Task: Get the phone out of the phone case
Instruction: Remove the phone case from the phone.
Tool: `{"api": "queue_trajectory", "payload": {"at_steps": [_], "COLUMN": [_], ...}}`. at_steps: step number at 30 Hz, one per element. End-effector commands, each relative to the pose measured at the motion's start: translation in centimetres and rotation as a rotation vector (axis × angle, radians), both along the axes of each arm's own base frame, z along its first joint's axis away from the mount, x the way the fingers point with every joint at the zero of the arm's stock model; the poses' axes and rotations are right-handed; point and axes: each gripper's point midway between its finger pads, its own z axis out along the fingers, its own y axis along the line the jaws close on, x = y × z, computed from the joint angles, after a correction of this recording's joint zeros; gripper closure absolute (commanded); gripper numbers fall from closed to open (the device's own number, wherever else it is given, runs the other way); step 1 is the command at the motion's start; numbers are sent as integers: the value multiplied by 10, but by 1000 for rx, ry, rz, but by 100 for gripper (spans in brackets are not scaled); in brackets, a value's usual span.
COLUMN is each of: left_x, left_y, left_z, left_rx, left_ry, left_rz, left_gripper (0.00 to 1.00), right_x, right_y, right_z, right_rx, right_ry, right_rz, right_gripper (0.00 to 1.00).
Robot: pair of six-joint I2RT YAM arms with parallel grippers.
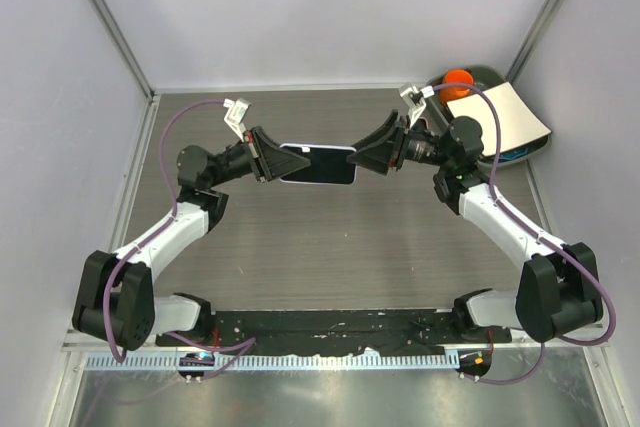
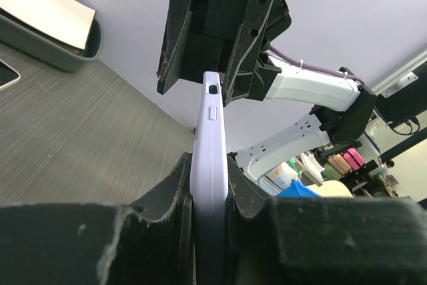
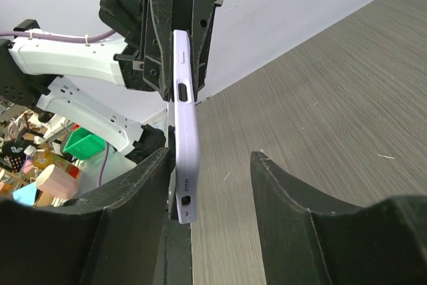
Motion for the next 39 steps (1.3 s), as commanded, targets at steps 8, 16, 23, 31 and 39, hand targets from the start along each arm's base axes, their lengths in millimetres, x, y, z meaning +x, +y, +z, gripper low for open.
{"api": "queue_trajectory", "payload": {"at_steps": [8, 16, 23, 31, 39], "left_x": [-6, -7, -8, -19, -31], "left_y": [5, 5, 4, -1, -8], "left_z": [21, 18, 15, 7, -7], "left_rx": [-43, -37, -24, 60, 125], "left_ry": [-109, -114, -134, -198, -189], "left_rz": [19, 18, 13, -80, -166], "left_gripper": [99, 99, 89, 62, 52], "right_x": [-6, -5, -5, -3, -6], "right_y": [6, 8, 8, 9, 7], "right_z": [13, 16, 18, 17, 21], "right_rx": [51, 71, 80, 46, 16], "right_ry": [-35, -19, 1, 40, 14], "right_rz": [34, 41, 45, 52, 51], "right_gripper": [53, 76, 94, 99, 99]}}
